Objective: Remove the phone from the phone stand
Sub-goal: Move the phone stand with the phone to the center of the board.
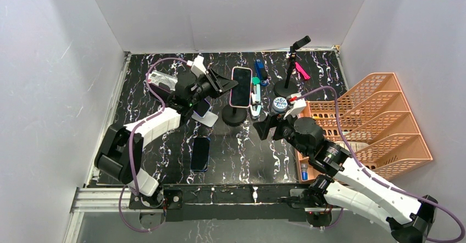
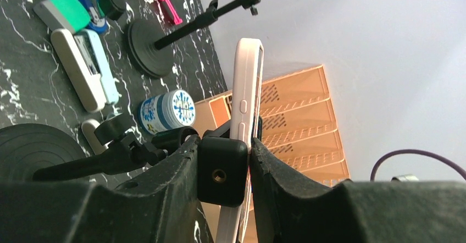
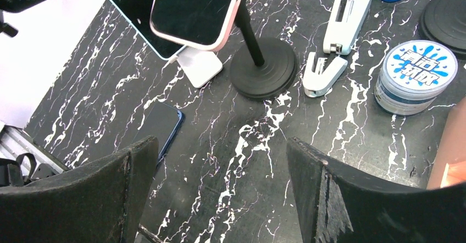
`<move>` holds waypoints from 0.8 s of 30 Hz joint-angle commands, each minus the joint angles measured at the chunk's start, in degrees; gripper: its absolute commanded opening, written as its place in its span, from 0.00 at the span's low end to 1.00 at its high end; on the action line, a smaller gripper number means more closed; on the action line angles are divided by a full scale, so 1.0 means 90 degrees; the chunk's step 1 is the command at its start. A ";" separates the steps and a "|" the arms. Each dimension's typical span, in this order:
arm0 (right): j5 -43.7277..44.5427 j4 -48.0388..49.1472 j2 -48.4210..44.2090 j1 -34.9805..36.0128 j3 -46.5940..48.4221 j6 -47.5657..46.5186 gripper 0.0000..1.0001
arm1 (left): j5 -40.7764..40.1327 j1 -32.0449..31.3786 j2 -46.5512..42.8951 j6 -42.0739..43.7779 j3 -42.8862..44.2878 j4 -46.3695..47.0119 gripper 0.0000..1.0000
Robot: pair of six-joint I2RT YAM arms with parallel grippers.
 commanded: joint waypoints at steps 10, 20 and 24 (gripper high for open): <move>0.0212 -0.0066 -0.0152 -0.0013 0.0467 -0.0166 0.93 | -0.0671 -0.0541 -0.1616 -0.0115 -0.0576 0.0538 0.00; 0.0164 -0.0178 -0.0080 -0.0013 0.0575 -0.0128 0.93 | -0.1049 -0.0897 -0.2032 -0.0155 -0.1178 0.0458 0.00; 0.0138 -0.0170 -0.0047 -0.0013 0.0613 -0.0094 0.93 | -0.1302 -0.1011 -0.2206 -0.0173 -0.1392 0.0429 0.00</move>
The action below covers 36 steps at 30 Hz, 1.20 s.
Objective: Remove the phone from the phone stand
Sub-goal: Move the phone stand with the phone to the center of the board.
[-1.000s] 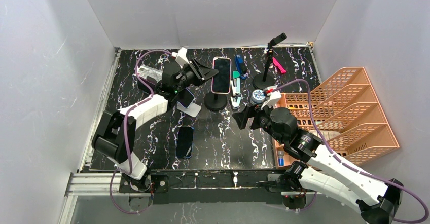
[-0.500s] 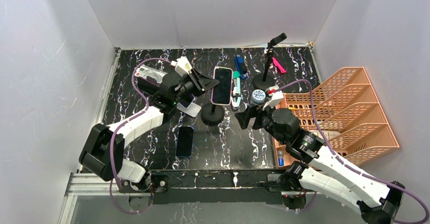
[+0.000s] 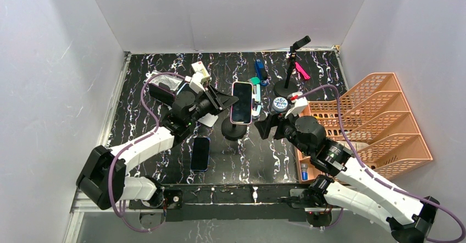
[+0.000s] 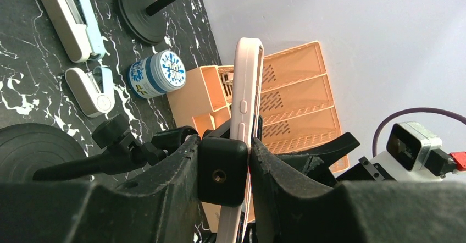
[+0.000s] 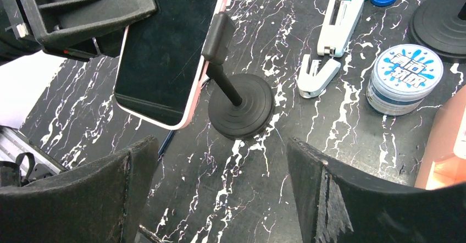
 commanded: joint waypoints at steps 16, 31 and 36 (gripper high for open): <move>0.0061 0.0112 0.0149 -0.0013 0.0423 0.0082 0.93 | -0.0365 -0.0181 -0.0642 0.0110 -0.0276 0.0408 0.17; 0.0036 0.0047 0.0271 -0.0014 0.0510 0.0066 0.94 | -0.0340 -0.0179 -0.0702 0.0195 -0.0217 0.0089 0.41; 0.0032 0.0016 0.0264 -0.0013 0.0509 0.0078 0.94 | -0.0309 -0.0176 -0.0683 0.0188 -0.0183 0.0046 0.44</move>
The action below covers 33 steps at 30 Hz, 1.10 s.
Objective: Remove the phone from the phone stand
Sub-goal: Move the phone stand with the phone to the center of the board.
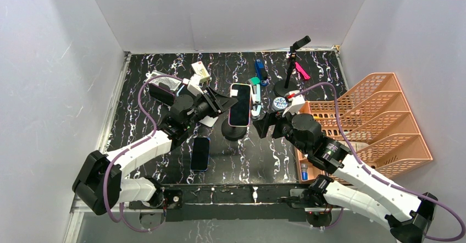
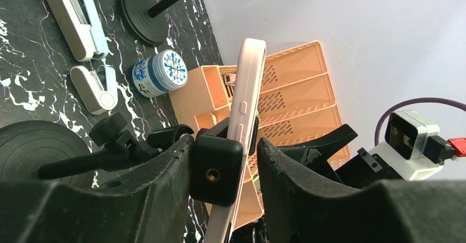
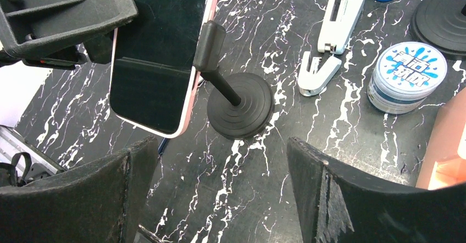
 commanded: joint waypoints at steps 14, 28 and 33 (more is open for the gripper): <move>0.0033 -0.0084 0.0132 -0.0013 0.0560 0.0115 0.95 | -0.0155 -0.0043 -0.0535 0.0375 0.0262 -0.0402 0.62; 0.0619 -0.1434 0.1429 -0.0012 0.2152 0.1030 0.99 | -0.1488 -0.0043 -0.1468 0.1192 0.0712 -0.2366 0.79; 0.0646 -0.2150 0.2137 -0.0028 0.3038 0.0739 0.99 | -0.2299 -0.0035 -0.2025 0.1663 0.0943 -0.3171 0.81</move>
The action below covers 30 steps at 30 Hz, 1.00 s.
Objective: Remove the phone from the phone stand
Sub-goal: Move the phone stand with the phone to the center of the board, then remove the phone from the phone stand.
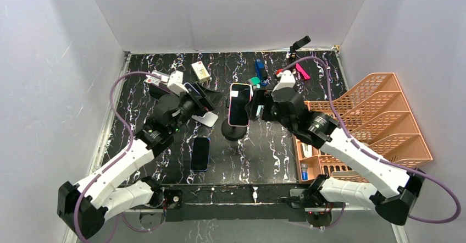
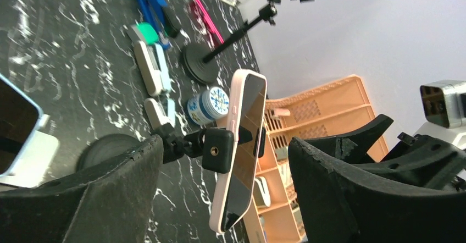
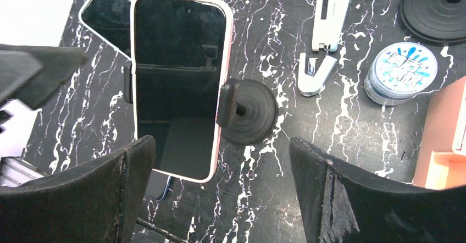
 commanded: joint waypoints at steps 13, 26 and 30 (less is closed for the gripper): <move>-0.0374 -0.1577 0.0875 0.0207 0.1501 -0.0064 0.99 | -0.2579 -0.0001 -0.1859 0.1998 -0.0066 -0.1421 0.80; 0.0375 -0.1831 0.1519 0.0893 0.1846 0.0665 0.99 | -0.2755 0.0004 -0.2166 0.2825 -0.0978 -0.1323 0.80; 0.0243 -0.1776 0.1659 0.0931 0.1941 0.0681 0.99 | -0.2711 -0.0001 -0.2280 0.2891 -0.1261 -0.1130 0.80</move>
